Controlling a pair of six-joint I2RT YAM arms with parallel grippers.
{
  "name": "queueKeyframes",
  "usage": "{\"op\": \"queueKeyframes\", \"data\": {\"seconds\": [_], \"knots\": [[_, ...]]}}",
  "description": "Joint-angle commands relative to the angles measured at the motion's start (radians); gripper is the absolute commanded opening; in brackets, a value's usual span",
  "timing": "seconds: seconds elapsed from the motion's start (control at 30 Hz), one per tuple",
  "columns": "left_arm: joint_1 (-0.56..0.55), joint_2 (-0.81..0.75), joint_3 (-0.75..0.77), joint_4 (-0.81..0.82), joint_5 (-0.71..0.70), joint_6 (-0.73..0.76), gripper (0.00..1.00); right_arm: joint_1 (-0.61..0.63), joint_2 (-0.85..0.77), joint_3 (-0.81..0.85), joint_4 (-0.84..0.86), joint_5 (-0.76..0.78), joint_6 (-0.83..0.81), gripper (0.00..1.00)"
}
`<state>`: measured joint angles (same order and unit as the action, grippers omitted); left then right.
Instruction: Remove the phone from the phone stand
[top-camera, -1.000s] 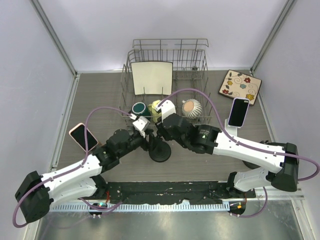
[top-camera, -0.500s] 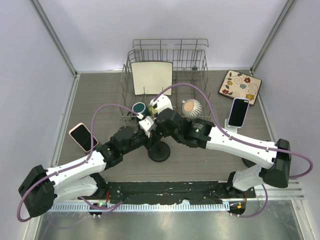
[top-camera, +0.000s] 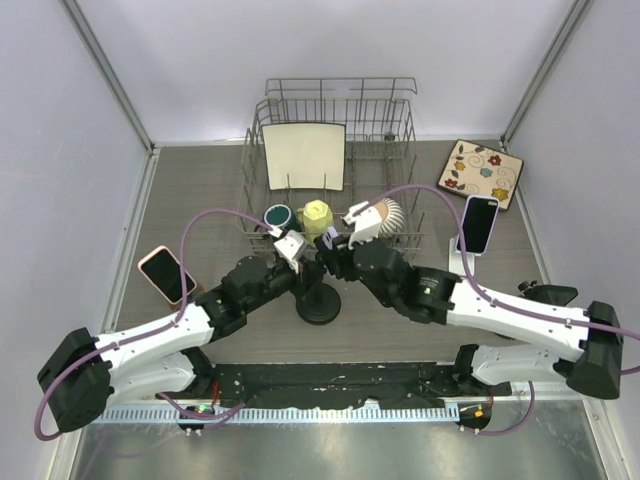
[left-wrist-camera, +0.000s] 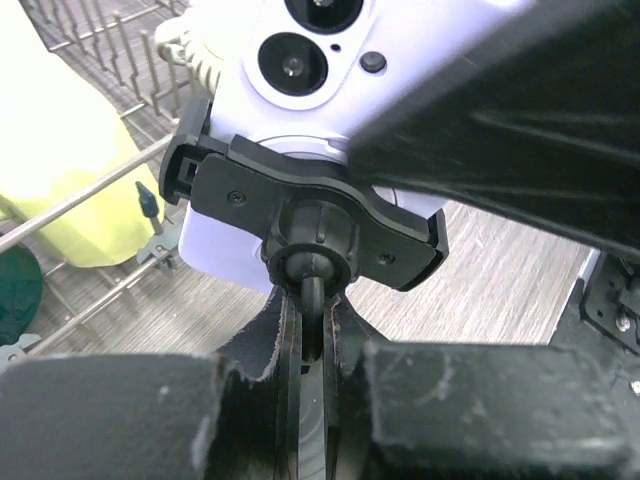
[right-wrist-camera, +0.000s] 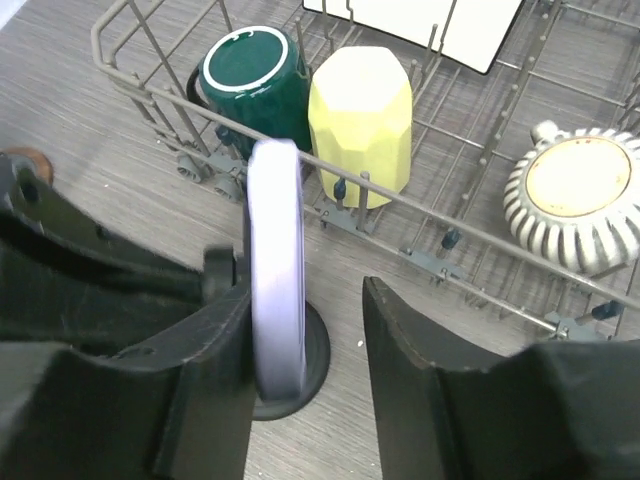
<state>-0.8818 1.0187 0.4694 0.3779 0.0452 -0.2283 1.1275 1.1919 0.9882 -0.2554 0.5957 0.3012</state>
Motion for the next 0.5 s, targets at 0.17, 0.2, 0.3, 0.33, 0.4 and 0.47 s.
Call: {"op": "queueKeyframes", "data": {"seconds": [0.17, 0.2, 0.3, 0.33, 0.4, 0.47], "knots": [[0.000, -0.019, -0.005, 0.104, -0.077, -0.129, 0.00, 0.006, -0.134, -0.261, 0.358, -0.004, 0.006, 0.57], [0.000, -0.019, -0.005, 0.107, -0.076, -0.132, 0.00, 0.006, -0.127, -0.267, 0.370, -0.001, 0.007, 0.58], [0.000, -0.019, -0.006, 0.108, -0.071, -0.144, 0.00, 0.006, -0.136, -0.316, 0.467, 0.019, 0.015, 0.57], [0.000, -0.019, -0.008, 0.110, -0.067, -0.151, 0.00, 0.006, -0.138, -0.328, 0.499, 0.026, 0.015, 0.57], [-0.002, -0.017, -0.011, 0.113, -0.062, -0.157, 0.00, 0.006, -0.135, -0.350, 0.579, 0.041, 0.015, 0.57], [-0.002, -0.020, -0.012, 0.113, -0.059, -0.164, 0.00, 0.006, -0.124, -0.358, 0.631, 0.062, 0.006, 0.57]]}}
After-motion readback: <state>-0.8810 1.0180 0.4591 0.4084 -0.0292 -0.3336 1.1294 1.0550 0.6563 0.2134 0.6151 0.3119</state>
